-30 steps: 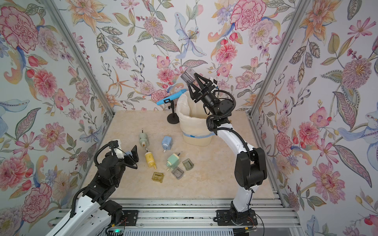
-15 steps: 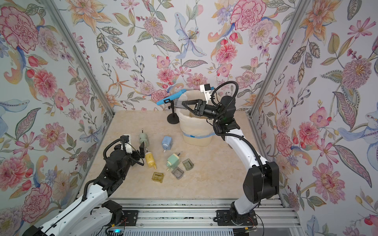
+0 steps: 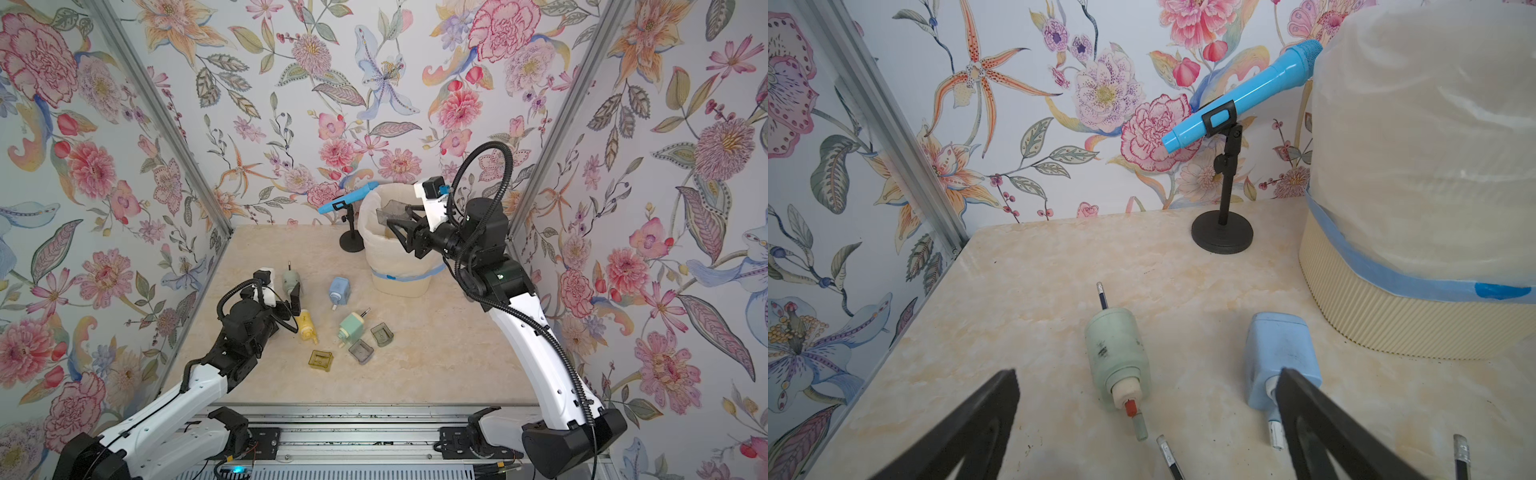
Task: Take out the pencil sharpener tray and clean the shavings
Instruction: Place the container at the center of the board.
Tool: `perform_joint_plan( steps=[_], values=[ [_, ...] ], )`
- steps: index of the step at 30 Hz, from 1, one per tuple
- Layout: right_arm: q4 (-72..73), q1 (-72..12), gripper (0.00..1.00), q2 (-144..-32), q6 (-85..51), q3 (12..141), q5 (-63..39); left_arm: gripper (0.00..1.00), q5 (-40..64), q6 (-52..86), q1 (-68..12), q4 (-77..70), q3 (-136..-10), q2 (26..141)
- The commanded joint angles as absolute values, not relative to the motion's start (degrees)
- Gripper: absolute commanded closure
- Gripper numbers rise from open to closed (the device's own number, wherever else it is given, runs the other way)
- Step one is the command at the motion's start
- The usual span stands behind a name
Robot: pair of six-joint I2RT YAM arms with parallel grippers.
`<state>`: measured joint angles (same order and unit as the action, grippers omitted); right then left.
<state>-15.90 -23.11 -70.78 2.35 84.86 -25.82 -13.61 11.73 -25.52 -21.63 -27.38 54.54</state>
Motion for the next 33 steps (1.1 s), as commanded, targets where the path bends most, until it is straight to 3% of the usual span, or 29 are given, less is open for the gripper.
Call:
perform_joint_plan(
  steps=[1, 9, 15, 20, 33],
  values=[
    [-18.7, -24.0, 0.51, -66.0, 8.3, 78.0, -21.5, 0.0, -10.9, 11.1, -25.9, -24.0, -27.3, 54.1],
    [-1.1, -33.2, 0.54, -46.6, 0.3, 44.9, -8.0, 0.0, -9.0, 11.8, -25.8, -25.3, -26.5, 52.4],
    [16.1, -34.9, 0.52, -42.5, -5.7, 24.6, 2.9, 0.0, -8.3, 15.8, -25.5, -29.4, -23.5, 52.9],
    [32.5, -35.2, 0.49, -48.3, -6.1, 14.4, 14.6, 0.0, -10.1, 18.3, -25.4, -31.5, -22.0, 52.4],
    [71.5, -35.1, 0.48, -84.0, -11.5, 8.3, 21.3, 0.0, -15.3, 21.9, -23.3, -32.0, -18.8, 48.6]
  ],
)
